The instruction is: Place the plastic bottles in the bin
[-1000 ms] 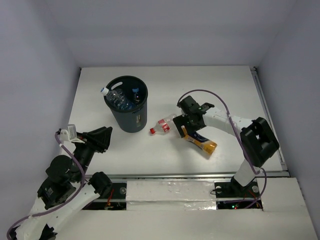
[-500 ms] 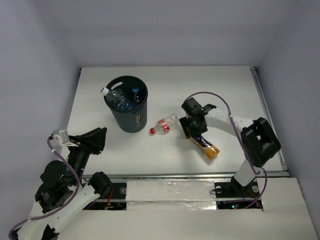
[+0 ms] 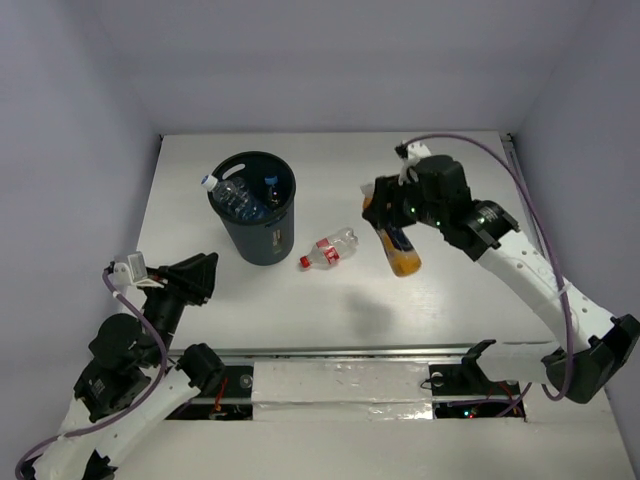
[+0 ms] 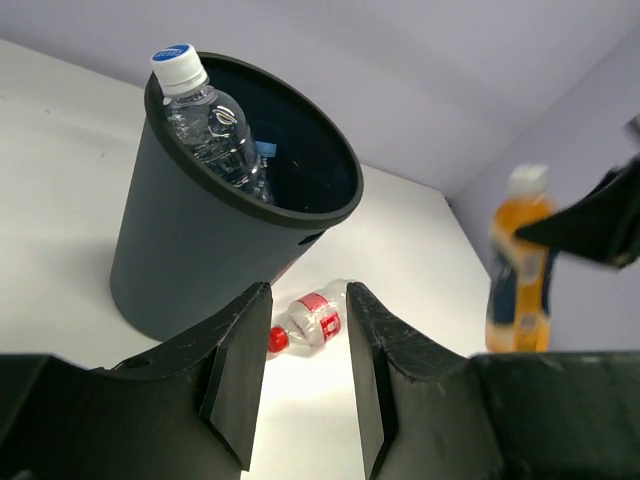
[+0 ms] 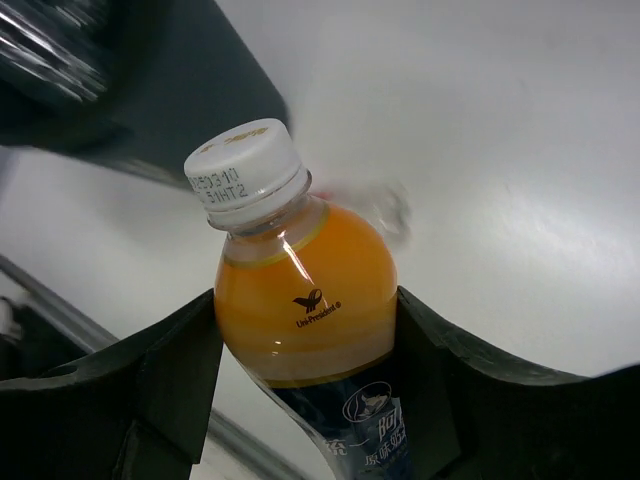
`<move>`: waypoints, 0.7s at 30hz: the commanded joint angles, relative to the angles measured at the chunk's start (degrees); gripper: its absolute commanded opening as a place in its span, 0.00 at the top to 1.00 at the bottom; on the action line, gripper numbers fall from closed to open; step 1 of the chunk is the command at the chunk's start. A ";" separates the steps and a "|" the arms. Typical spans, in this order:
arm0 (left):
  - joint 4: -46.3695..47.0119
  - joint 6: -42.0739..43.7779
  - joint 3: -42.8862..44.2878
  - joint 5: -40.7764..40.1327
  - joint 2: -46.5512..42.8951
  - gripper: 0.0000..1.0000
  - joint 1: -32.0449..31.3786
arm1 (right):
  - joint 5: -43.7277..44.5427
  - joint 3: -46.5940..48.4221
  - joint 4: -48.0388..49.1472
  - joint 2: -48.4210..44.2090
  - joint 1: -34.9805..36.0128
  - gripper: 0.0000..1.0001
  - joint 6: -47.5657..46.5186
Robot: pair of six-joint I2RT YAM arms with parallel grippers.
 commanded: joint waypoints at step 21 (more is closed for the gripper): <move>1.06 -0.34 -0.41 -0.71 6.63 0.67 4.69 | -17.45 55.08 42.34 42.98 8.01 0.42 9.02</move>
